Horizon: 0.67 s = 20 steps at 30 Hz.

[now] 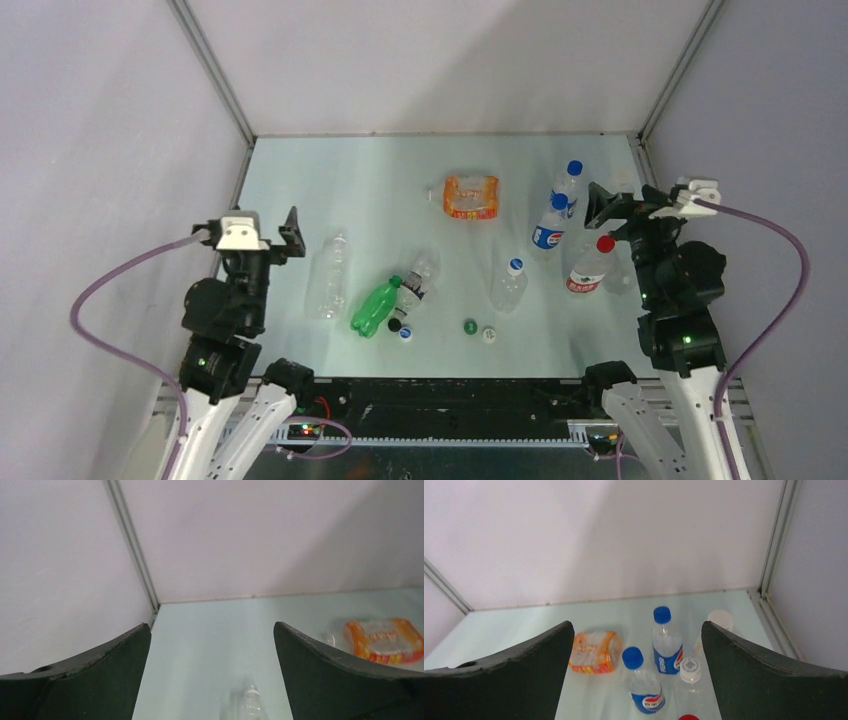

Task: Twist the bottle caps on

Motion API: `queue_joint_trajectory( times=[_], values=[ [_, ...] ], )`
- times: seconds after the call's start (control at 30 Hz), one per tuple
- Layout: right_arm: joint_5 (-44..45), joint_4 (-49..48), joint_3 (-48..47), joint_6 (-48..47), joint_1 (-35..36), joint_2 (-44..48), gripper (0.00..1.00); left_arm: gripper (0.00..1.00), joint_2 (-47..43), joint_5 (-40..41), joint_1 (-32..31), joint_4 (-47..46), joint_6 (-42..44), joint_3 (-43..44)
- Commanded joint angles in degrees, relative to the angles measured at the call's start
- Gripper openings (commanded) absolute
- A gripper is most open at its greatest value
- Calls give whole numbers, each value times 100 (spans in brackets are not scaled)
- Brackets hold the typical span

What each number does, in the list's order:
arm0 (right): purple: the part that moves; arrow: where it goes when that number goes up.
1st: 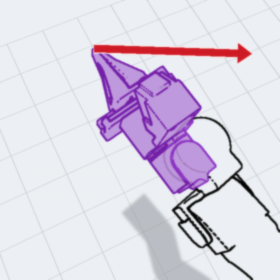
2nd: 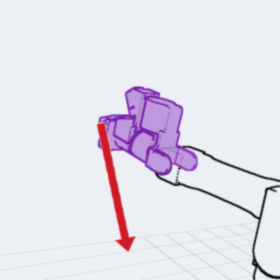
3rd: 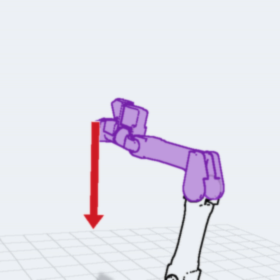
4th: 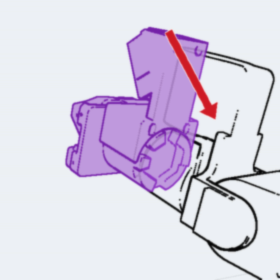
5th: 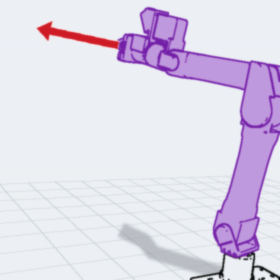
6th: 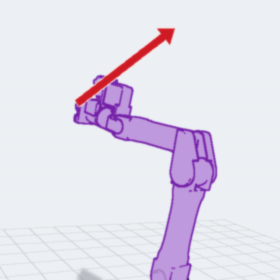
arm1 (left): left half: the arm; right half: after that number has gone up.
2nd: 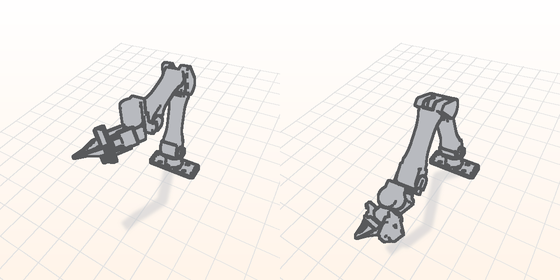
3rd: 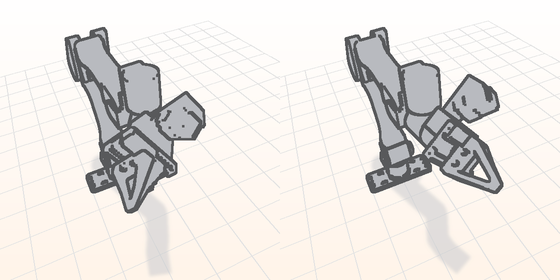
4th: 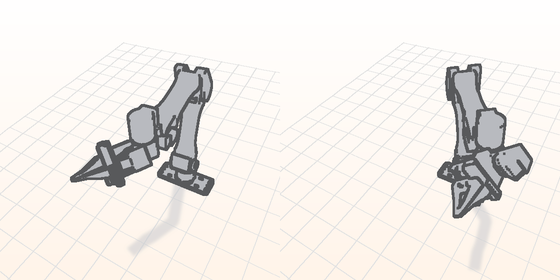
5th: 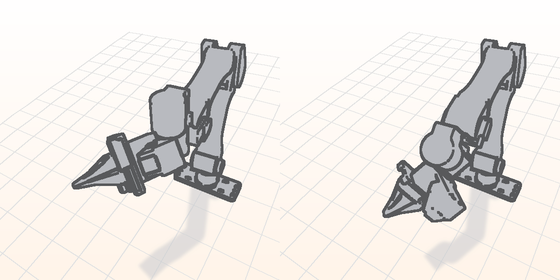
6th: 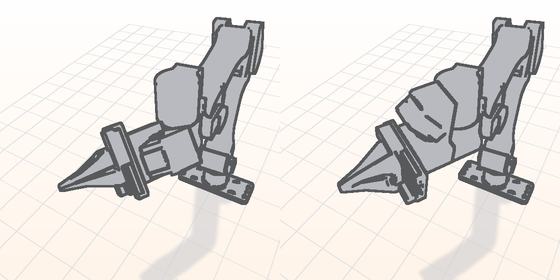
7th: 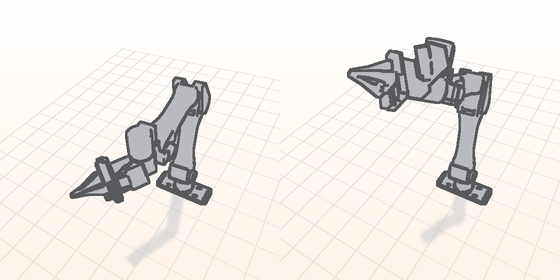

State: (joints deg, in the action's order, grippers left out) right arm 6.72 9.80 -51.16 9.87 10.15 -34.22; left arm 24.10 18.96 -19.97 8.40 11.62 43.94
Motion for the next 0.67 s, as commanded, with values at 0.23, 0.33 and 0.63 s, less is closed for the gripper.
queue_joint_trajectory(
  times=[0.23, 0.33, 0.63],
  values=[
    [164, -579, -140, -383, -45, 553, 99, 100, -637, 751, 54, 531, 277, 892],
    [141, -566, -140, -410, -42, 608, 99, 100, -748, 782, 54, 647, 230, 938],
    [39, -546, -28, -465, -46, 613, 99, 100, -885, 676, 53, 978, -69, 922]
  ],
)
